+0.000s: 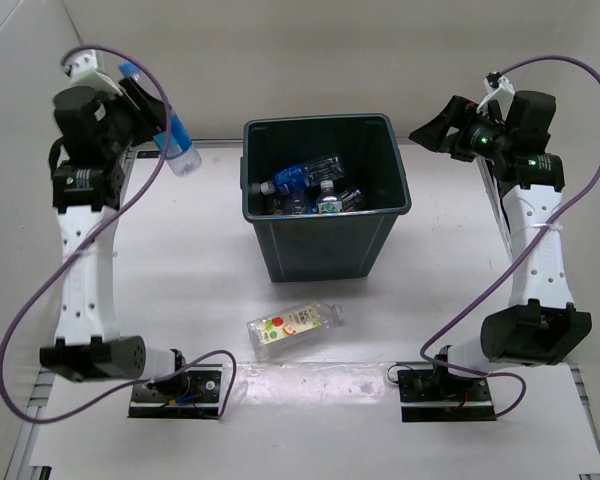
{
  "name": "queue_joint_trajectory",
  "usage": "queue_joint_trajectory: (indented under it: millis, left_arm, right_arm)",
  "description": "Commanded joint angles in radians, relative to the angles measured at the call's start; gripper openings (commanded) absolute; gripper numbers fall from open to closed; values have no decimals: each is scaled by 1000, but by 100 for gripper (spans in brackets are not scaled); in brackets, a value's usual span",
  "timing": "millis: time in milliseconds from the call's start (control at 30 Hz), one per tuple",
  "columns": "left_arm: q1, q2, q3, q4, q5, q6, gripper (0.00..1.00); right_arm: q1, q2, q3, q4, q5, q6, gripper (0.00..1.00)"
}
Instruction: Put the plastic bottles in the bin
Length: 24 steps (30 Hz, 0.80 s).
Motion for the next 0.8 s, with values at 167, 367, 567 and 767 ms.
queue_joint_trajectory:
  millis: [167,367,567,767]
  left_arm:
    - [-148,-94,-9,398,64,58,52]
    - [-408,33,188,237,94,269,61]
    - [-657,100,259,107,16,569,100]
    - [-676,3,182,89,-139,712,100]
  right_arm:
    - [-3,-3,-22,51,-42,19,90]
    - [-3,-3,-25,48,-42,19,90]
    - [-9,-14,-40,45,-42,15,90]
    - [-17,-34,-59,50,-59,9,90]
